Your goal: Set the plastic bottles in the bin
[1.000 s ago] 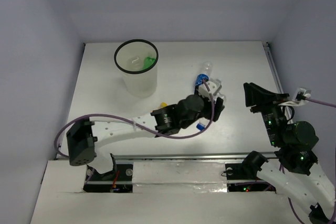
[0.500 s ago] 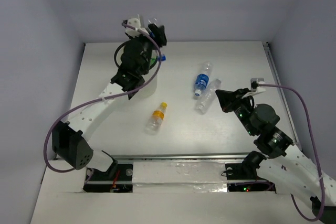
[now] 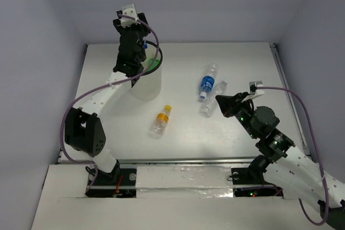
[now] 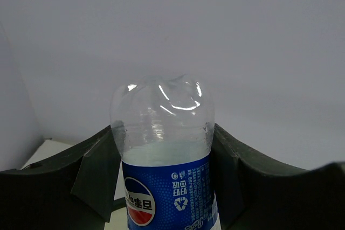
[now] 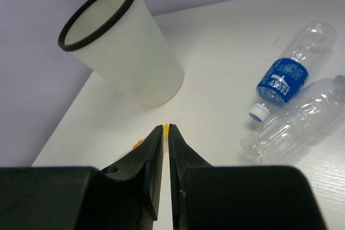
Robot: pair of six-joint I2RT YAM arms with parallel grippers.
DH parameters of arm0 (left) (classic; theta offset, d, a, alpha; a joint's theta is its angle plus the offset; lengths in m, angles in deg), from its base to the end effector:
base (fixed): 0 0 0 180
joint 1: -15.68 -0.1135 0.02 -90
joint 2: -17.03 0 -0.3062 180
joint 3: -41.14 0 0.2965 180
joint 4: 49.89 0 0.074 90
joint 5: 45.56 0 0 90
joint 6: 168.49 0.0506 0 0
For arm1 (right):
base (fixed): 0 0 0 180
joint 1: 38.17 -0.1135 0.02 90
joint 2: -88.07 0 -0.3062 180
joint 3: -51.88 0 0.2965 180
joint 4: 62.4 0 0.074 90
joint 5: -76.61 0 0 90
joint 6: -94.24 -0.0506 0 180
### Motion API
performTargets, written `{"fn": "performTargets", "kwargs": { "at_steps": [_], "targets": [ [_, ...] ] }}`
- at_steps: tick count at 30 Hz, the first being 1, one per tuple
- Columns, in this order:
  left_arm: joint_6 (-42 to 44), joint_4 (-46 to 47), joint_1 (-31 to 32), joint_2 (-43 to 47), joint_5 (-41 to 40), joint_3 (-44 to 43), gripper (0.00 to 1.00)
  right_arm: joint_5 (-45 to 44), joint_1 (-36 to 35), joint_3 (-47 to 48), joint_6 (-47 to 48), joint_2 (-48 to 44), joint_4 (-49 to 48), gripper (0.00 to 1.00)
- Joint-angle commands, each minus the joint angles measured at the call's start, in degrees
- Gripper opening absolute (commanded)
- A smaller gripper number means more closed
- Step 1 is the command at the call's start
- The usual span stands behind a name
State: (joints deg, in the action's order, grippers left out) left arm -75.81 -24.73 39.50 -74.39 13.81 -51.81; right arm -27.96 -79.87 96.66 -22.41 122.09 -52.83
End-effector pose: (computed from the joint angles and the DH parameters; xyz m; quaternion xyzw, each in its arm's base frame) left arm 0.4029 -0.1497 0.4803 -0.1028 0.5442 -0.0143 0.8325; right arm 0.1432 0.1105 0.3427 -0.0011 0.7000 0.3247 0.6361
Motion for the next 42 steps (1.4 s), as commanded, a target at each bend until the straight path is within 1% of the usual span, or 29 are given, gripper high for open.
{"fn": "performTargets", "kwargs": {
  "at_steps": [1, 5, 7, 9, 12, 13, 14, 15, 18, 19, 22, 24, 25, 27, 29, 30, 31, 32, 33, 34, 35, 36, 37, 38, 39, 40, 41, 42],
  "targets": [
    [6.81, 6.22, -0.43, -0.34, -1.36, 0.85, 0.43, 1.65, -0.14, -0.67, -1.12, 0.17, -3.87, 0.14],
    [6.82, 7.89, -0.43, -0.96, -2.41, 3.57, 0.46, 1.83, -0.14, -1.81, -1.56, -0.36, -5.1, 0.14],
    [6.73, 8.77, -0.43, -0.96, -2.68, 5.6, 0.48, 1.56, -0.14, -1.64, -1.56, 0.69, -4.84, 0.14],
    [6.12, 8.69, -0.43, -0.78, -3.2, 7.17, 0.48, 1.12, -0.14, -1.55, -1.47, 1.66, -4.4, 0.14],
    [5.33, 8.69, -0.96, 0.01, -2.94, 9.28, 0.54, 0.59, -0.14, -1.02, -1.82, 3.86, -4.04, 0.14],
    [5.06, 8.25, -0.96, 0.1, -2.42, 9.47, 0.6, 0.59, -0.14, -1.02, -2.0, 4.3, -4.3, 0.14],
    [4.88, 7.64, -0.96, 0.36, -2.07, 9.47, 0.64, 0.42, -0.14, -0.94, -2.17, 5.17, -4.31, 0.14],
    [4.36, 6.24, -0.96, 0.71, -1.28, 9.12, 0.71, 0.16, -0.14, -0.76, -2.35, 5.53, -4.22, 0.15],
    [3.13, 2.64, -0.96, 1.76, 0.04, 7.37, 0.77, -0.37, -0.14, -0.41, -2.7, 6.84, -3.52, 0.15],
    [2.08, 1.75, -0.96, 2.2, 1.26, 6.84, 0.81, -0.72, -0.14, -0.23, -2.87, 7.11, -3.17, 0.15],
    [0.67, -3.25, -0.96, 4.05, 4.34, 4.11, 0.85, -1.6, -0.14, 0.12, -3.32, 7.99, -2.55, 0.15],
    [-1.61, -8.15, -0.96, 5.54, 6.02, 1.75, 0.84, -2.65, -0.14, 0.38, -3.75, 8.25, -2.03, 0.15],
    [-2.32, -9.84, -0.96, 6.16, 6.89, 1.13, 0.81, -3.27, -0.14, 0.56, -3.93, 8.52, -1.85, 0.15],
    [-6.97, -14.92, -0.96, 8.96, 10.32, 0.59, 0.76, -4.5, -0.14, 1.26, -4.28, 9.22, -0.8, 0.14],
    [-10.05, -17.75, -0.96, 13.08, 15.06, 1.64, 0.63, -5.21, -0.14, 2.58, -4.46, 10.8, 1.31, 0.13],
    [-12.93, -19.86, -0.96, 14.59, 16.38, 3.56, 0.57, -5.47, -0.14, 2.67, -4.55, 11.33, 1.41, 0.13],
    [-14.27, -20.66, -0.96, 16.34, 18.92, 4.71, 0.43, -5.73, -0.14, 2.67, -4.63, 11.85, 1.23, 0.13],
    [-15.5, -21.8, -0.18, 19.75, 20.42, 5.85, 0.35, -6.08, -0.14, 2.67, -4.72, 13.16, 1.23, 0.12],
    [-17.6, -24.07, 1.05, 21.44, 21.57, 8.3, 0.3, -6.61, -0.14, 2.84, -4.9, 14.05, 1.14, 0.11],
    [-18.58, -24.97, 2.02, 23.28, 22.54, 9.72, 0.21, -6.53, 1.16, 3.02, -4.99, 15.01, 1.14, 0.11],
    [-19.54, -25.93, 3.16, 25.04, 23.42, 11.39, 0.16, -6.0, 2.04, 3.37, -5.16, 15.89, 1.14, 0.1],
    [-20.42, -26.99, 6.13, 28.8, 23.69, 15.23, 0.12, -4.0, 3.1, 3.55, -5.51, 17.55, 0.62, 0.1],
    [-22.0, -27.0, 7.81, 30.67, 24.3, 17.27, 0.05, -2.76, 4.33, 3.64, -5.6, 18.44, 0.35, 0.1],
    [-22.8, -27.08, 9.83, 34.25, 24.04, 19.64, 0.04, -1.79, 6.6, 3.98, -5.78, 19.06, 0.26, 0.1],
    [-23.67, -27.17, 12.02, 35.77, 23.34, 24.01, 0.03, -0.13, 7.67, 4.94, -5.86, 20.11, 0.52, 0.1],
    [-25.68, -27.0, 16.31, 37.26, 21.08, 26.23, 0.01, 0.32, 8.81, 5.48, -5.86, 20.64, 0.61, 0.1],
    [-26.57, -26.39, 18.44, 40.06, 20.1, 28.78, 0.0, 0.68, 11.17, 6.09, -5.86, 21.17, 0.96, 0.12],
    [-27.37, -25.34, 20.46, 41.13, 19.04, 33.24, 0.0, 1.64, 12.32, 7.31, -5.95, 21.78, 1.75, 0.14]
  ]
}}
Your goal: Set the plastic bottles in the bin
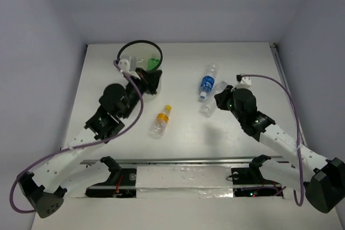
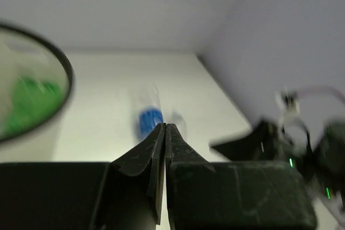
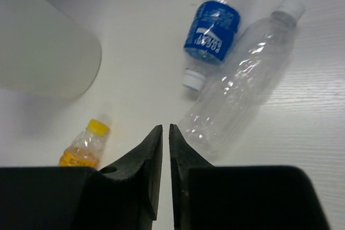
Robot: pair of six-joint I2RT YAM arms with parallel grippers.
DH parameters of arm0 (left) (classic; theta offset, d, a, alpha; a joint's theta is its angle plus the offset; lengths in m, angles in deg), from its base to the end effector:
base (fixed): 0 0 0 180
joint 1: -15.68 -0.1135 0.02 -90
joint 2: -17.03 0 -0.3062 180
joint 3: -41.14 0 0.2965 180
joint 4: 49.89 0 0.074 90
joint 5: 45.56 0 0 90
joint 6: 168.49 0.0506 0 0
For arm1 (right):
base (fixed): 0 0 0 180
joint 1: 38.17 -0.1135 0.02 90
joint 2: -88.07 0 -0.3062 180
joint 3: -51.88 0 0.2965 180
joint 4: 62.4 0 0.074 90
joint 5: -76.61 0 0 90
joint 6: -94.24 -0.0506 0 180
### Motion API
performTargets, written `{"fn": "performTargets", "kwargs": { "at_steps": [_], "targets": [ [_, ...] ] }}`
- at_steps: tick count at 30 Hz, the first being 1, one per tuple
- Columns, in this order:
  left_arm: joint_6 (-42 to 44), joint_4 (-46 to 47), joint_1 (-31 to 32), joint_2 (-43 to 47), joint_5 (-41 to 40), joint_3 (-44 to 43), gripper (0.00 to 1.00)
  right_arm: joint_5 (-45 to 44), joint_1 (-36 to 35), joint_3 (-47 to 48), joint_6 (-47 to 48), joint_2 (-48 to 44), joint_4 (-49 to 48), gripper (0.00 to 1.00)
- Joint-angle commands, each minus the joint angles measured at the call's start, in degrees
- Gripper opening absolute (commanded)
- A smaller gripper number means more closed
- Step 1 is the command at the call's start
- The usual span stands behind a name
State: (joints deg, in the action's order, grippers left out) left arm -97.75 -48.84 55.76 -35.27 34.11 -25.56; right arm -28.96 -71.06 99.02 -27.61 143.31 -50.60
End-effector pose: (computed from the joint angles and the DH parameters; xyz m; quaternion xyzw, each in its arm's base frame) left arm 0.1889 -0.1471 0.4625 0.0385 0.6062 -0.3449 0.7156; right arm 0.2210 0.1267 0.2815 0.0704 0.8118 0.2110 0.5400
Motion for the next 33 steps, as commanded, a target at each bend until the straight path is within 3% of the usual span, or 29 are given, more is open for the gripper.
{"fn": "performTargets", "kwargs": {
  "at_steps": [1, 4, 5, 6, 8, 9, 12, 13, 17, 22, 33],
  "targets": [
    [-6.47, -0.87, 7.7, 3.06, -2.58, 8.95, 0.0, 2.74, 4.57, 5.49, -0.75, 1.7, -0.38, 0.17],
    [-8.59, -0.25, 12.12, 5.79, -8.98, 15.02, 0.0, 1.52, 7.13, 7.24, -1.19, 4.33, 1.72, 0.41],
    [-9.29, 0.18, 14.39, 6.76, -10.4, 16.51, 0.0, 0.38, 7.91, 7.6, -1.36, 5.13, 2.16, 0.6],
    [-9.3, 1.49, 15.37, 7.29, -11.37, 19.23, 0.0, -0.5, 9.23, 8.13, -1.45, 6.01, 2.69, 0.7],
    [-9.47, 2.99, 16.61, 7.9, -13.75, 21.61, 0.0, -0.16, 10.82, 9.8, -1.45, 9.07, 3.92, 0.85],
    [-9.39, 3.96, 17.31, 7.91, -14.28, 23.45, 0.0, 0.45, 11.78, 10.15, -1.37, 10.31, 3.92, 0.87],
    [-8.6, 5.71, 20.55, 7.56, -17.96, 26.1, 0.12, 4.14, 15.39, 13.83, -0.66, 16.63, 5.94, 0.9],
    [-7.2, 6.25, 21.44, 7.38, -18.84, 26.54, 0.22, 5.1, 16.26, 14.71, -0.32, 18.13, 6.73, 0.9],
    [-5.96, 7.92, 23.03, 8.08, -20.61, 28.65, 0.38, 5.82, 19.43, 18.49, 0.74, 24.46, 8.31, 0.9],
    [-4.64, 11.79, 23.03, 12.3, -19.47, 32.43, 0.4, 7.13, 19.96, 25.26, 2.24, 32.45, 11.48, 0.9],
    [-4.02, 10.56, 23.03, 13.45, -14.55, 32.26, 0.46, 5.99, 19.96, 33.27, 1.62, 43.28, 17.72, 0.86]
  ]
}}
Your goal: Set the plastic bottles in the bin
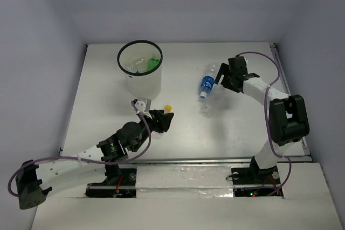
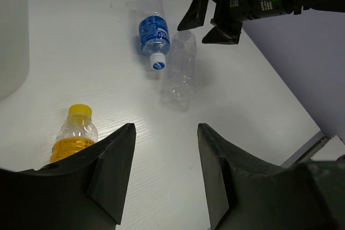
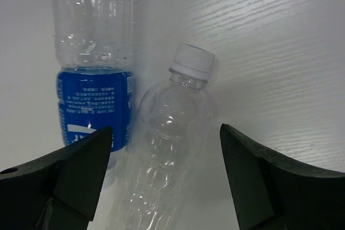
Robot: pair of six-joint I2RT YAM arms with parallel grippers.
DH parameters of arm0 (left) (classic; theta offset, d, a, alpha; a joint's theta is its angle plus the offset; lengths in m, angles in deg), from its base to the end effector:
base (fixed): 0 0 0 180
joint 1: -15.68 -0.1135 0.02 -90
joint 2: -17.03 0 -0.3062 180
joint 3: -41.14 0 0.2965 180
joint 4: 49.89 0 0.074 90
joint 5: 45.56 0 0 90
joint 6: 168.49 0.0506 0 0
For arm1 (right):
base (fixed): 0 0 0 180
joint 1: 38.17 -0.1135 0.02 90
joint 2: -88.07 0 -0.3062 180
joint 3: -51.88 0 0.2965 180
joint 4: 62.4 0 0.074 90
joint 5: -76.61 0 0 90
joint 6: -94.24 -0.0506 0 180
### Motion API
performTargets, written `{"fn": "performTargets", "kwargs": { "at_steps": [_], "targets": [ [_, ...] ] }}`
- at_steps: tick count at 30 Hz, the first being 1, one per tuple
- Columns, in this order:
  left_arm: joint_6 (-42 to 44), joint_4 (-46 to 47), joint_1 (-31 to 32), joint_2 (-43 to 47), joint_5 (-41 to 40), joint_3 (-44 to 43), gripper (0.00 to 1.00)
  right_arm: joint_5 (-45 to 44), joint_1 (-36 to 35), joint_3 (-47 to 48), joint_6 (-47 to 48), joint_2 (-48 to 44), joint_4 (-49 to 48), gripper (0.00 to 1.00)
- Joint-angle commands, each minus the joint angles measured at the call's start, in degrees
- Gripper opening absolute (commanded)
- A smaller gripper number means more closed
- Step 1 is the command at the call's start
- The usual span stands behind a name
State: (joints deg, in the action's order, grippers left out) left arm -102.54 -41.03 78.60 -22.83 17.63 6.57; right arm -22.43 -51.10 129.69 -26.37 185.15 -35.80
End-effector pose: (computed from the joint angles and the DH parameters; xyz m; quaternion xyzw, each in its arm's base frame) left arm 0.1110 -0.1669 0.2898 0.0623 0.6843 -0.3727 0.6236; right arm 0.4150 0.0871 0.2305 0.1712 0.9084 0.0711 0.3749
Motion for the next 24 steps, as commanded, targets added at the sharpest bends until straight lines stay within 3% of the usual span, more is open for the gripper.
{"fn": "performTargets", "kwargs": {
  "at_steps": [1, 14, 24],
  "targets": [
    [0.85, 2.67, 0.19, 1.1, 2.28, 0.04, 0.47, -0.72, 0.01, 2.86, 0.38, 1.71, 3.45, 0.85],
    [0.94, 3.19, 0.19, 5.05, 3.61, 1.27, 0.47, -1.86, 0.01, 10.16, 0.73, 7.34, 13.2, 0.82],
    [0.59, 2.76, 0.19, 8.21, 3.61, 2.15, 0.47, -2.56, 0.01, 9.45, 1.34, 7.59, 17.68, 0.71]
  ]
}}
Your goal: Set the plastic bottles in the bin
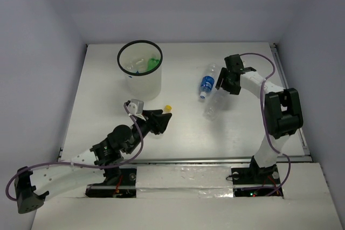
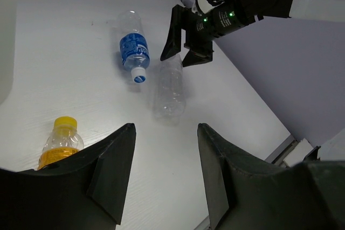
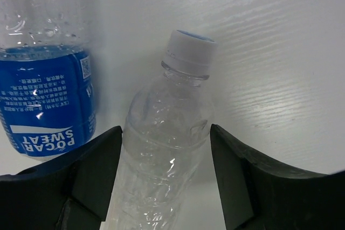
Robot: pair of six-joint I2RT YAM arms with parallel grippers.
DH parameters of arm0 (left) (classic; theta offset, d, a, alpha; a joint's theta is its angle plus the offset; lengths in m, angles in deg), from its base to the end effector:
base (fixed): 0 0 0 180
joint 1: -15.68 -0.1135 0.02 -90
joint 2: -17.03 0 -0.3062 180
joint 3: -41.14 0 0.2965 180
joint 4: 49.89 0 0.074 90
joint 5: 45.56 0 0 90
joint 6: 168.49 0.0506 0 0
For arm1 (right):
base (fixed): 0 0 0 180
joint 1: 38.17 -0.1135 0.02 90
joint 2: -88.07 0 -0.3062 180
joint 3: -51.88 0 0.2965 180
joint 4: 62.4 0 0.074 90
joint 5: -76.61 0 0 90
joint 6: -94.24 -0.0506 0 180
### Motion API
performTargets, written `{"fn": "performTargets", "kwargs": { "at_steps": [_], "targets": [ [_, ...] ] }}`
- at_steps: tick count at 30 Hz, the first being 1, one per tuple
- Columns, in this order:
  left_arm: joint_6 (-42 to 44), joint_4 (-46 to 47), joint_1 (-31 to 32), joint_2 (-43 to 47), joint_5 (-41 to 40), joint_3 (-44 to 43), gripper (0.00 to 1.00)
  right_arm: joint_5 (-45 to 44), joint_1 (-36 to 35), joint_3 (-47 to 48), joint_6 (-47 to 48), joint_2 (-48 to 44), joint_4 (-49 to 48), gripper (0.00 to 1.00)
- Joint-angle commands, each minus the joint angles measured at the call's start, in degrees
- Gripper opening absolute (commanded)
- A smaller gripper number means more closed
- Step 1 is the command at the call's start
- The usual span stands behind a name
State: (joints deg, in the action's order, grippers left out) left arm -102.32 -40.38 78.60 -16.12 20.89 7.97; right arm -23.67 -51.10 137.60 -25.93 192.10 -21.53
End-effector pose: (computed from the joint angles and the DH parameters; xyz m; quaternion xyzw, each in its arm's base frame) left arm 0.0994 -0.1500 0.3010 0.0647 0.6480 -0.4174 0.6337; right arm 0.4300 0.0895 0.2111 0.1674 0.9458 0.0169 0.2779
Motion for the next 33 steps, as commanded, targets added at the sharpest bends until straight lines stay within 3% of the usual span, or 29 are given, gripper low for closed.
{"fn": "performTargets", "kwargs": {
  "at_steps": [1, 7, 11, 13, 14, 17, 21, 26, 29, 33],
  "targets": [
    [0.28, 2.27, 0.19, 1.68, 0.43, 1.1, 0.47, -1.14, 0.01, 1.89, 1.34, 1.0, 4.64, 0.71],
    [0.11, 1.13, 0.19, 3.26, 0.08, 1.19, 0.47, 0.78, 0.01, 3.57, 2.4, 3.11, 8.95, 0.77],
    [-0.25, 1.05, 0.19, 4.84, -0.09, 1.63, 0.57, 1.58, 0.01, 1.47, 2.66, 1.88, 8.6, 0.78],
    [-0.25, 1.13, 0.19, 4.93, -0.09, 1.72, 0.58, 1.58, 0.01, 1.02, 2.58, 1.44, 8.25, 0.71],
    [-0.25, 1.05, 0.19, 4.85, -0.18, 1.81, 0.58, 1.58, 0.01, -0.11, 2.49, 0.48, 7.82, 0.61],
    [-0.25, 0.96, 0.19, 4.5, -0.35, 1.72, 0.58, 0.88, 0.01, -2.49, 1.7, -1.8, 5.18, 0.52],
    [-0.16, 0.96, 0.19, 3.44, -1.58, 1.72, 0.62, -0.7, 0.01, -7.84, 0.47, -9.0, 2.63, 0.49],
    [-0.16, -1.32, 0.19, 1.6, -5.97, 0.67, 0.71, -0.35, -2.8, -10.23, -1.2, -26.57, -0.01, 0.47],
    [-0.42, -3.25, 0.19, -0.68, -9.74, -0.21, 0.72, 2.46, -5.78, -5.94, -2.26, -33.69, -1.59, 0.47],
    [-2.26, -5.62, 0.19, -1.57, -12.13, 0.05, 0.71, 5.35, -10.88, 4.77, -2.7, -34.07, -5.1, 0.49]
  ]
}}
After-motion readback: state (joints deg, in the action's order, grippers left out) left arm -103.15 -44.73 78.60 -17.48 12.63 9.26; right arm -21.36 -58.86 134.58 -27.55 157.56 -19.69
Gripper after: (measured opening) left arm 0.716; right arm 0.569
